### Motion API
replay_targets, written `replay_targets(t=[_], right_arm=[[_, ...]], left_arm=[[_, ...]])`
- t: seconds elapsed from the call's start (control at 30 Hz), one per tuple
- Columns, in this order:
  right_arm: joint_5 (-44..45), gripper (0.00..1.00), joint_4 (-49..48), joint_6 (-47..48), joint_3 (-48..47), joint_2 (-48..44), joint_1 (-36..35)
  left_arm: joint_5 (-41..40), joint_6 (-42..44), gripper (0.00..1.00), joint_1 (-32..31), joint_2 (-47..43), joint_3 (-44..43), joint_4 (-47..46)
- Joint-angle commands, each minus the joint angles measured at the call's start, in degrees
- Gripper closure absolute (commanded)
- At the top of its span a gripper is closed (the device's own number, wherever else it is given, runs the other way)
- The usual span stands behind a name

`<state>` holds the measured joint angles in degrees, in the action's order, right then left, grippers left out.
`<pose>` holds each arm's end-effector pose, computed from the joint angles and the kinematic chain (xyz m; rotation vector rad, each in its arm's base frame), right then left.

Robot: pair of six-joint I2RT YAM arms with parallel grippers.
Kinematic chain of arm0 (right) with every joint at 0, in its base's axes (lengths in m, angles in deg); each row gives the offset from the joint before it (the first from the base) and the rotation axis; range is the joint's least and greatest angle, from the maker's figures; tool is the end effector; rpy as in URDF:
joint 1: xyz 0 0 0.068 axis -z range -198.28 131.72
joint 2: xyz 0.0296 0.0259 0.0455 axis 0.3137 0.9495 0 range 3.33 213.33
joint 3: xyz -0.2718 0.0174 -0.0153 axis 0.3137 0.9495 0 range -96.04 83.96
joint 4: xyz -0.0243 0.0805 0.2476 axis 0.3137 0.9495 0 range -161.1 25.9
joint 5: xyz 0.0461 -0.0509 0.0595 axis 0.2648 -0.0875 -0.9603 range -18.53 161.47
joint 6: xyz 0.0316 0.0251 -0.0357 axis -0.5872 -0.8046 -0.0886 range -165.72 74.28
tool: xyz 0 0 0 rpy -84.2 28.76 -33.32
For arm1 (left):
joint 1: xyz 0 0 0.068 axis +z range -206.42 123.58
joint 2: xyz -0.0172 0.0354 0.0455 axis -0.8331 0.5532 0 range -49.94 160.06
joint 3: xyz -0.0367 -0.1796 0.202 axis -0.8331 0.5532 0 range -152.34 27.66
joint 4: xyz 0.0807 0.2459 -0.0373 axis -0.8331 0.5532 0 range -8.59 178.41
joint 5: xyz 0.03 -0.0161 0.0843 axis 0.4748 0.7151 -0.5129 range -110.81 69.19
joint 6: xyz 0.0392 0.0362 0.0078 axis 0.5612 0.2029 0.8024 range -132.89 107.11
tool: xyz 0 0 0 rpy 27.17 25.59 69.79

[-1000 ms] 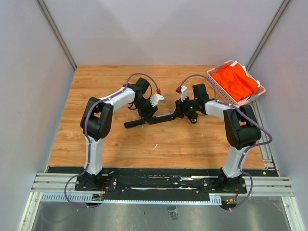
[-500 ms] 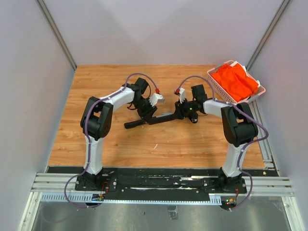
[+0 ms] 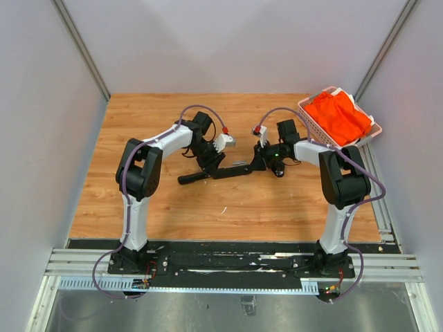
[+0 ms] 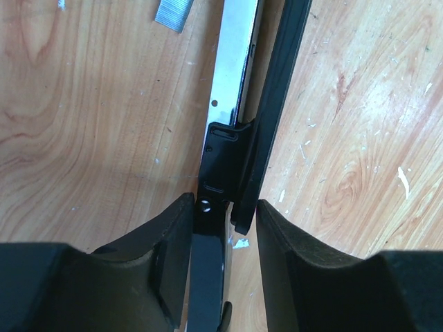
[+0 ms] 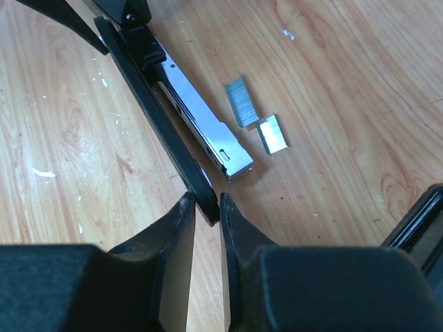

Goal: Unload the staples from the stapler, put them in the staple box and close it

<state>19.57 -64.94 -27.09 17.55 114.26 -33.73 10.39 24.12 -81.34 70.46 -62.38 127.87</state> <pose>0.3702 0.1315 0.1568 -1.0252 2.0205 1.0639 0.3723 -0.1933 0.1675 1.5006 2.3267 -0.7347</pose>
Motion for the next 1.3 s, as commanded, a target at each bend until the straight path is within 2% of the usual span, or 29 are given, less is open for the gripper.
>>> replay_targets(t=[0.0,0.4,0.6,0.8,1.27], right_arm=[[-4.3,0.99,3.5,-1.1,-3.4,0.0,1.2],[-1.5,0.99,16.4,-8.2,-11.7,1.2,1.2],[-2.7,0.99,21.5,-10.6,-15.1,2.3,1.2],[-1.8,0.99,20.4,-7.2,-13.8,0.8,0.5],[1.4,0.99,5.5,0.1,-1.7,-7.3,-0.6]], left_arm=[[1.0,-0.9,0.54,0.5,1.2,-1.4,0.6],[-0.6,-1.0,0.27,1.1,-1.5,-1.0,-0.8],[-1.1,-0.8,0.23,1.0,-2.8,0.3,-2.4],[-1.7,0.1,0.23,1.0,-3.8,1.1,-2.6],[-1.6,2.3,0.21,1.5,-6.3,1.5,-1.1]])
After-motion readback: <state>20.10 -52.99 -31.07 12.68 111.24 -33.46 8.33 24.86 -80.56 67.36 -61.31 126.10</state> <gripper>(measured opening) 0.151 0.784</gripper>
